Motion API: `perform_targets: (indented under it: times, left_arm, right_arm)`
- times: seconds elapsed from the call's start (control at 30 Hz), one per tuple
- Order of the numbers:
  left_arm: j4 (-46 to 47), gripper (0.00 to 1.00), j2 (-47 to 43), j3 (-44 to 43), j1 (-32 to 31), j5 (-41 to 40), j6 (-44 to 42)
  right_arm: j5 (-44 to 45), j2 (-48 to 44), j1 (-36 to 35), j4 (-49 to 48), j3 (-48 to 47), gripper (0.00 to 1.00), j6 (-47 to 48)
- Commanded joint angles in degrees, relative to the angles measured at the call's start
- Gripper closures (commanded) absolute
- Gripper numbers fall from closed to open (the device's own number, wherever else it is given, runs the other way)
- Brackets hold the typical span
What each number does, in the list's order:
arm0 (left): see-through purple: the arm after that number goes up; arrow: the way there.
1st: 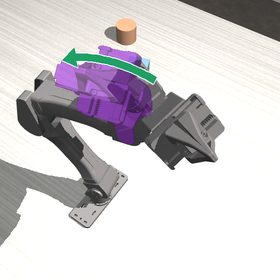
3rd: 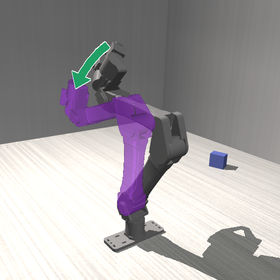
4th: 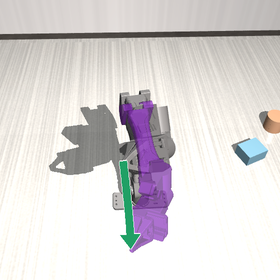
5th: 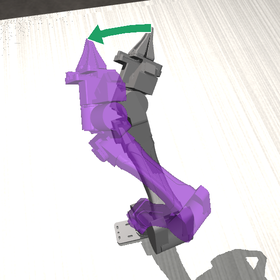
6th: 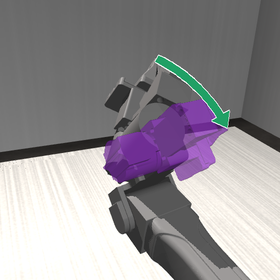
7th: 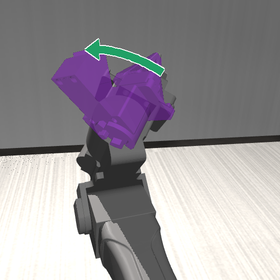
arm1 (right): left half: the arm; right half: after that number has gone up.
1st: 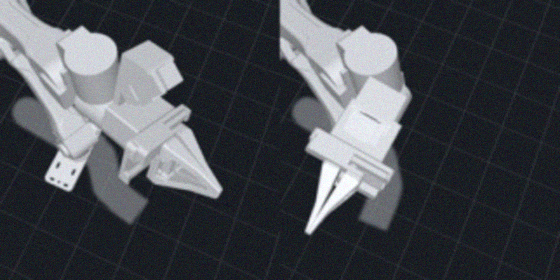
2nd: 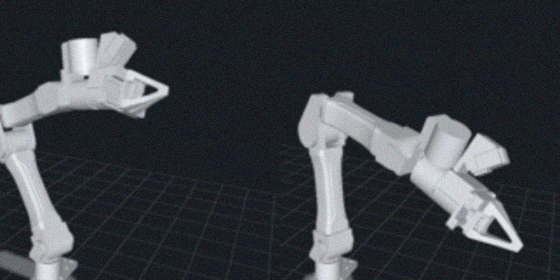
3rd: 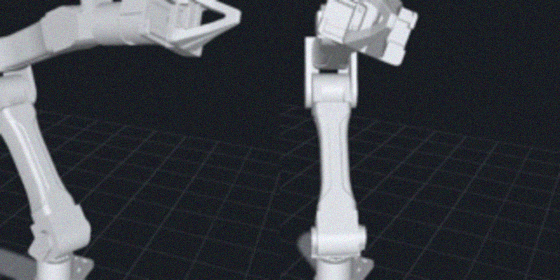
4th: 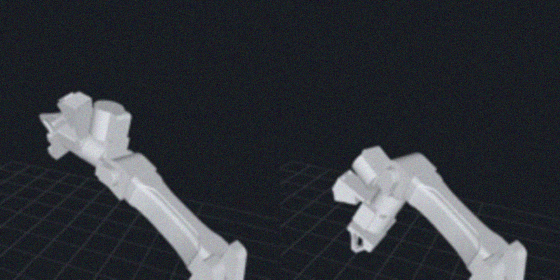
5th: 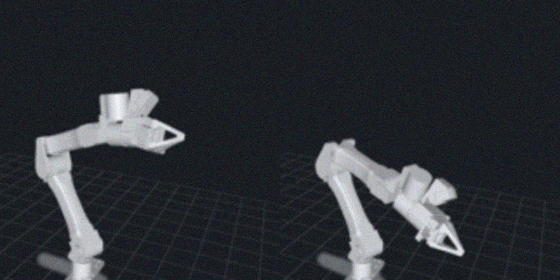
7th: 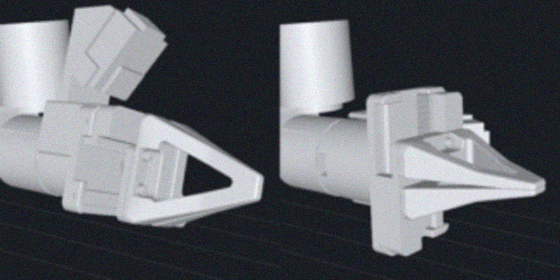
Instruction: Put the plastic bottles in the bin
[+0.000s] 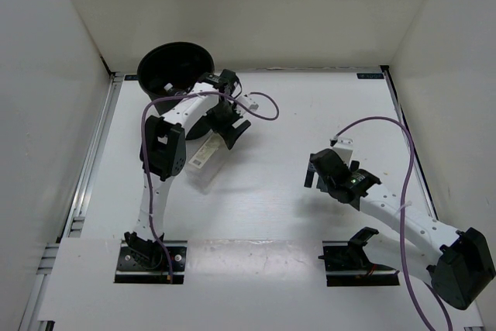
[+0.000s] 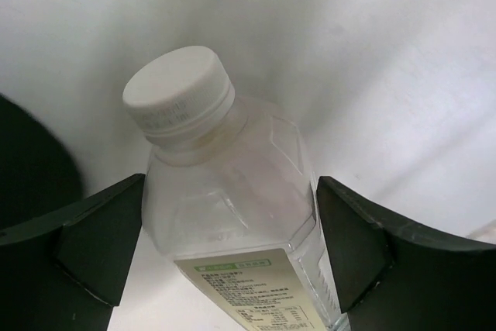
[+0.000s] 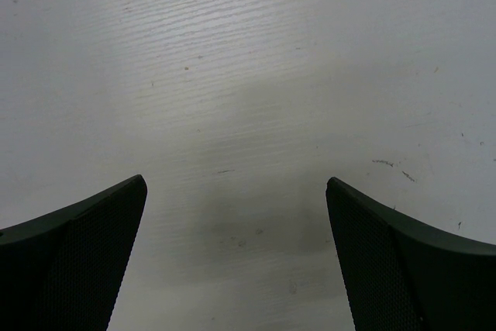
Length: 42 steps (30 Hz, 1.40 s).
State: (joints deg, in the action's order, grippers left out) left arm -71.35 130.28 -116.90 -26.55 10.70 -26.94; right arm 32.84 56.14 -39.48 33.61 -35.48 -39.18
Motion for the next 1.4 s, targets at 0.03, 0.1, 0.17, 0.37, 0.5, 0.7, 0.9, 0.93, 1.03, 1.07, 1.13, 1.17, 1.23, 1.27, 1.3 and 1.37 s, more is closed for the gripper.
perform_targets:
  times: [0.03, 0.1, 0.17, 0.37, 0.5, 0.7, 0.9, 0.93, 1.03, 1.07, 1.13, 1.17, 1.23, 1.27, 1.3, 1.37]
  left_arm:
    - [-4.67, 0.0, -7.04, 4.84, 0.17, 5.66, 3.82]
    - [-4.67, 0.0, -7.67, 5.37, 0.18, 5.65, 4.61]
    - [-4.67, 0.0, -8.46, 7.12, 0.18, 5.65, 4.61]
    - [-4.67, 0.0, -10.56, 12.39, 0.18, 6.18, 6.28]
    - [-2.83, 0.0, -13.2, 15.2, 0.18, 2.33, 7.69]
    - [-0.28, 0.56, -16.37, 23.64, 0.18, -0.77, 8.22]
    - [-0.28, 0.9, -18.22, 25.58, 0.18, 1.16, 7.6]
    - [-0.89, 0.9, -18.74, 24.8, 0.18, 1.69, 7.6]
    - [-4.05, 0.9, -19.36, 18.22, 0.18, 5.2, 7.6]
    - [-4.84, 0.9, -20.14, 13.5, 0.18, 6.17, 7.6]
    - [-5.99, 0.9, -22.16, 9.08, -0.43, 6.79, 7.08]
    - [-5.99, 0.9, -23.22, 7.41, -1.31, 5.66, 7.08]
    - [-1.35, 0.9, -27.34, 7.3, -2.45, 0.85, 7.08]
    - [-0.2, 0.9, -29.62, 7.82, -3.07, -0.14, 5.68]
    - [0.42, 0.9, -30.43, 7.83, -3.77, -0.15, 5.67]
    - [0.42, 0.9, -30.96, 6.17, -3.78, -0.15, 5.15]
  right_arm:
    - [1.17, 0.02, 0.11, -1.09, -2.31, 0.0, 0.86]
    - [1.17, 0.02, 0.11, -1.61, -2.31, 0.0, 1.39]
    - [1.17, 0.02, 0.11, -1.61, -2.83, 0.0, 1.39]
    - [1.7, -1.9, 0.11, -1.61, -2.14, 0.0, 1.39]
    - [2.23, -3.93, 0.11, -1.61, -1.0, 0.0, 1.39]
    - [2.76, -4.55, 0.11, -1.61, -0.99, 0.0, 0.86]
    - [3.28, -5.08, 0.11, -1.61, -0.99, 0.0, 0.86]
    - [3.28, -5.08, 0.11, -1.61, -1.51, 0.0, 0.86]
    - [3.28, -5.08, 0.11, -1.61, -1.52, 0.0, 0.86]
    - [3.28, -5.08, 0.11, -1.61, -1.52, 0.0, 0.86]
    - [3.28, -5.08, 0.11, -1.61, -1.52, 0.0, 0.86]
    - [3.28, -5.08, 0.11, -1.61, -2.04, 0.0, 0.86]
    - [3.28, -5.6, 0.11, -1.61, -2.04, 0.0, 0.86]
    - [3.28, -5.6, 0.11, -1.61, -2.04, 0.0, 0.86]
    - [3.28, -5.6, 0.11, -1.61, -2.04, 0.0, 0.86]
    - [3.28, -5.6, 0.11, -1.61, -2.57, 0.0, 1.39]
